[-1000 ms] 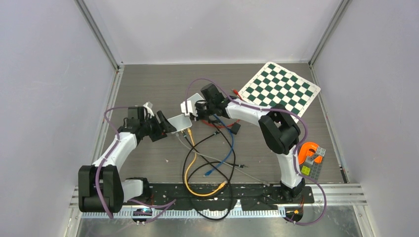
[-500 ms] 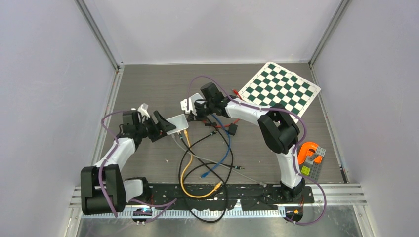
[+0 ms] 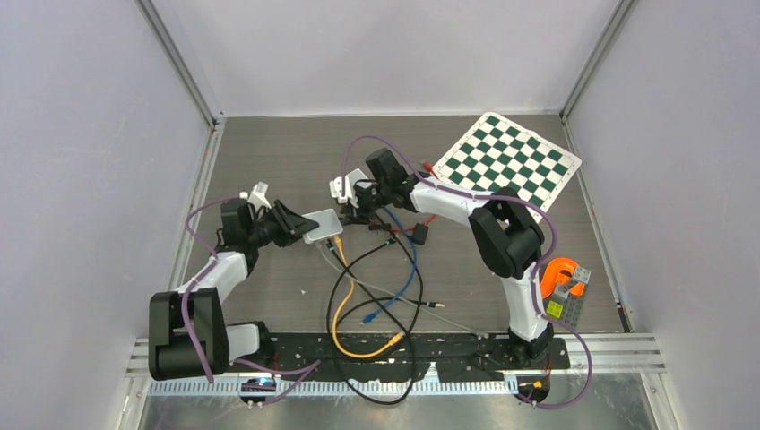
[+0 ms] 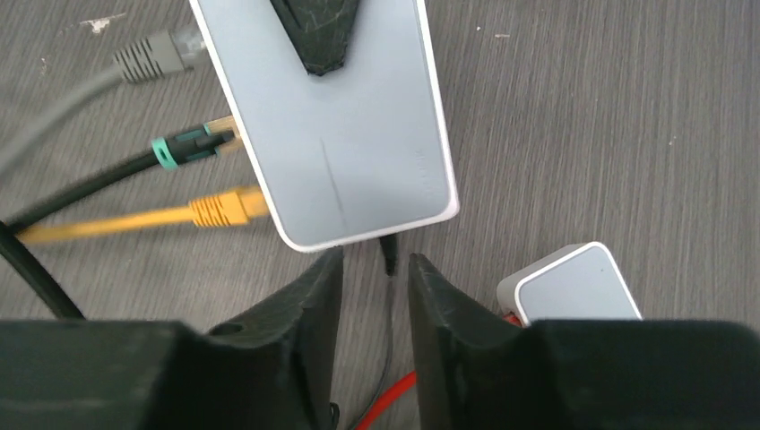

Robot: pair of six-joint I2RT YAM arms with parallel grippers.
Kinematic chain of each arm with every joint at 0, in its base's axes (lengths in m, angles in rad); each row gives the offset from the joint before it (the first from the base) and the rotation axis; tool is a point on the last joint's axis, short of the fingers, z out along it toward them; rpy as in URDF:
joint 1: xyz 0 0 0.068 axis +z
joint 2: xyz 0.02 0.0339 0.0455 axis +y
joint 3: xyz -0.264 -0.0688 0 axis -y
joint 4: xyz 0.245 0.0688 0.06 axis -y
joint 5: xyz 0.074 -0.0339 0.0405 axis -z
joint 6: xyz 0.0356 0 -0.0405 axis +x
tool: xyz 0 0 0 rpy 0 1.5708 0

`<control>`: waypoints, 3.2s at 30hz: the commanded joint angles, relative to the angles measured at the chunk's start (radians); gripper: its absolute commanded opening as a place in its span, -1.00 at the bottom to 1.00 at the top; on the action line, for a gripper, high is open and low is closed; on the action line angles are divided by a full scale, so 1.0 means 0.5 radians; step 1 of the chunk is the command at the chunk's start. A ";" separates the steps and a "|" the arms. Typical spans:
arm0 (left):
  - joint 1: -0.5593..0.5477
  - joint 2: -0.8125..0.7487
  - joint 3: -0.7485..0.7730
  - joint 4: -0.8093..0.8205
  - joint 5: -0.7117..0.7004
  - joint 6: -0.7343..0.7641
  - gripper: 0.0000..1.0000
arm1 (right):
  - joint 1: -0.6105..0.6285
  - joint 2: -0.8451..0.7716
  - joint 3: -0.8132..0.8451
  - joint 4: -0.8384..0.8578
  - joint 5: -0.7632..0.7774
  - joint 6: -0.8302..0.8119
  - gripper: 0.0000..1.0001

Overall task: Insert the plug into the switch port
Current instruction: Insert the power into the switch port, then place the switch port at the center of the board, then reset both arms

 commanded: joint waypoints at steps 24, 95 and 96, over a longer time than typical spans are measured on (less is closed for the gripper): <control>0.329 0.157 0.396 0.359 -0.032 -0.181 -1.00 | -0.172 -1.573 -1.174 0.609 1.488 1.250 0.92; -0.792 -1.088 0.666 -0.848 -0.351 0.560 0.99 | -0.180 -2.959 -1.213 -0.820 2.134 2.573 0.91; -0.792 -1.136 0.671 -0.906 -0.410 0.597 0.99 | -0.179 -2.967 -1.211 -0.831 2.133 2.575 0.91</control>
